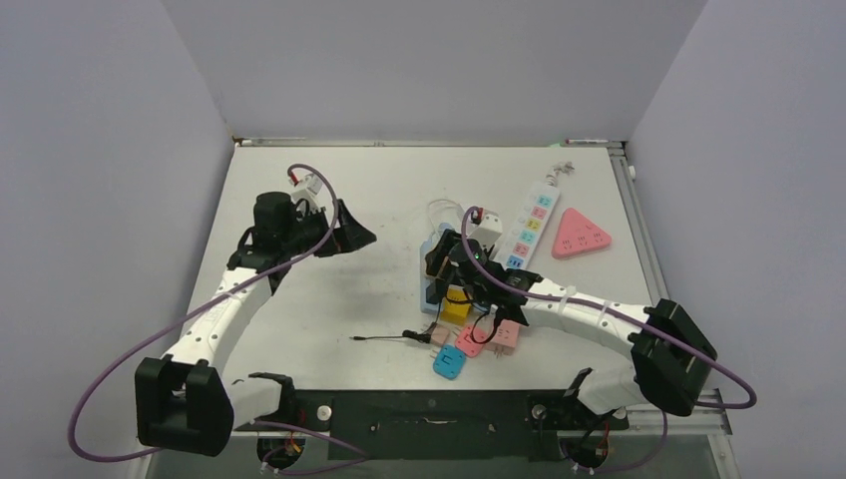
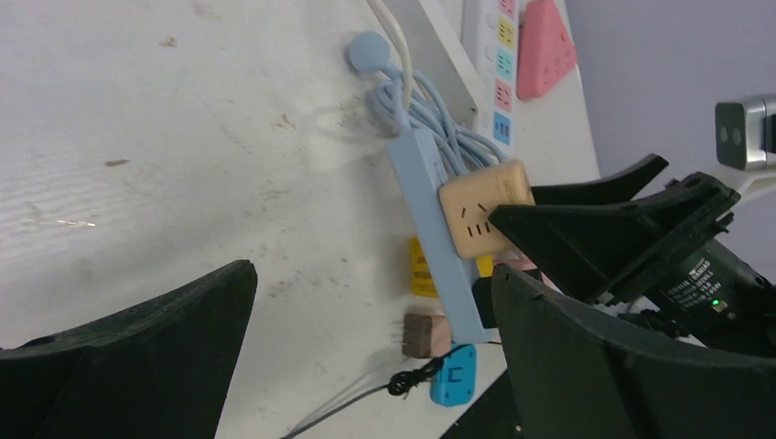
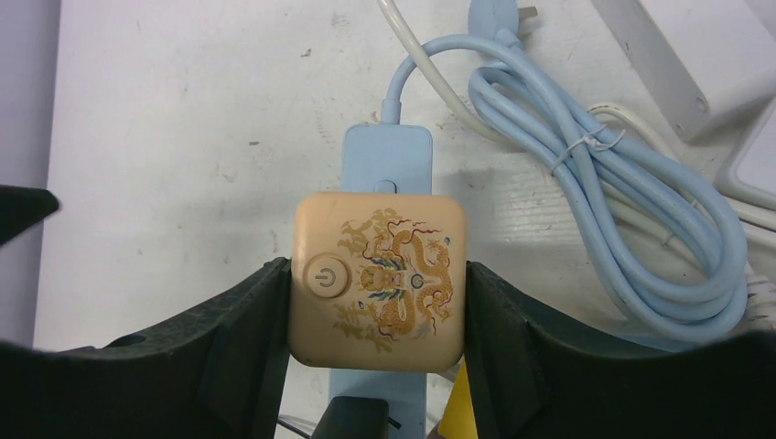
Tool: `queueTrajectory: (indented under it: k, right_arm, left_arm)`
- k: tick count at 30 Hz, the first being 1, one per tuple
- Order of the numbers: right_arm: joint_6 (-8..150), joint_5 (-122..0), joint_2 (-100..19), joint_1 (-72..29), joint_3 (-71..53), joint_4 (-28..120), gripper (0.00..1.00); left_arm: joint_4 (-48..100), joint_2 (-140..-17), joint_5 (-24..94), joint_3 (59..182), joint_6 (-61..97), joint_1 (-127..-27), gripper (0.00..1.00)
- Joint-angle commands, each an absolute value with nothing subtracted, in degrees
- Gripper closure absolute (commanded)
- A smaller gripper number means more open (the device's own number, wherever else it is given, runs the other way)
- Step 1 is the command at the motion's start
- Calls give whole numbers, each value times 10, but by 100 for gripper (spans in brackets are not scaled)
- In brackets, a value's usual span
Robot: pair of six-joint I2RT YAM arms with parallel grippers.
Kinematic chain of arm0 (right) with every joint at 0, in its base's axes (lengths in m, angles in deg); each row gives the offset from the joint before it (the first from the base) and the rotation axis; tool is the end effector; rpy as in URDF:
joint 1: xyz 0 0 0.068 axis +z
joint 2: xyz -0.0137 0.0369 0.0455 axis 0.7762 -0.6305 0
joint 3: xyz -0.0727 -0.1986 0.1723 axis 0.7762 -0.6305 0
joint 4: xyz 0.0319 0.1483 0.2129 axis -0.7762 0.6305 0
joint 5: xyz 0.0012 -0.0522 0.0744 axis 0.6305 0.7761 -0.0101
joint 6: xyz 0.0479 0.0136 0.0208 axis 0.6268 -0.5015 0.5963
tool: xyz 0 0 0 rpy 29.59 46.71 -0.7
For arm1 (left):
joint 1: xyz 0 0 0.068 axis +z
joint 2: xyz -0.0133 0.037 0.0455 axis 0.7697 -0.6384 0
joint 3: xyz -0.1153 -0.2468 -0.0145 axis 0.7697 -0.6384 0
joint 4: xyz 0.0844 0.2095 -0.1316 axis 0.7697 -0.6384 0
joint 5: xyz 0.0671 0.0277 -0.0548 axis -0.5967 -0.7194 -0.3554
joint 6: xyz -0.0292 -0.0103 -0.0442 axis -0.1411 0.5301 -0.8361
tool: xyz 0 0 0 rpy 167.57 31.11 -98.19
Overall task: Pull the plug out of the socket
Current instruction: Remove the plug from the socket.
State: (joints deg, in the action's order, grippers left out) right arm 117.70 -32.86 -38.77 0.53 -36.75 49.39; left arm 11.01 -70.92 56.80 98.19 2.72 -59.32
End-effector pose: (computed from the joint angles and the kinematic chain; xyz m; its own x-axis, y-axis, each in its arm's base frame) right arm 0.1963 0.2262 0.2330 -0.6608 0.3767 -0.6492 -0.0405 0.8458 0.5319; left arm 0.2555 -0.0588 0.2856 -0.7084 -0.2886 -0.6441 0.2670 0.7352 -0.6231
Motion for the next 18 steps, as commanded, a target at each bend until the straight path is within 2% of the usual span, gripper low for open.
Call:
queueTrajectory:
  k: [1,7,11,15,18]
  right_arm:
    - [1170,-307,-338,6,-369,376,95]
    - [1169,-280,-330,10,-371,366,95]
    - [1178,-270,-329,14,-374,365,95]
    - [1183,-266,-332,18,-372,364,95]
    - [1183,-263,-335,20,-367,368,95]
  left_arm:
    - [229,-706,684,945,-44,-633,1]
    - [216,-769,715,955,-44,-701,0]
    - [228,-789,710,944,-68,-703,7]
    - [228,-824,724,942,-85,-705,22]
    - [263,-837,740,932,-105,-707,28]
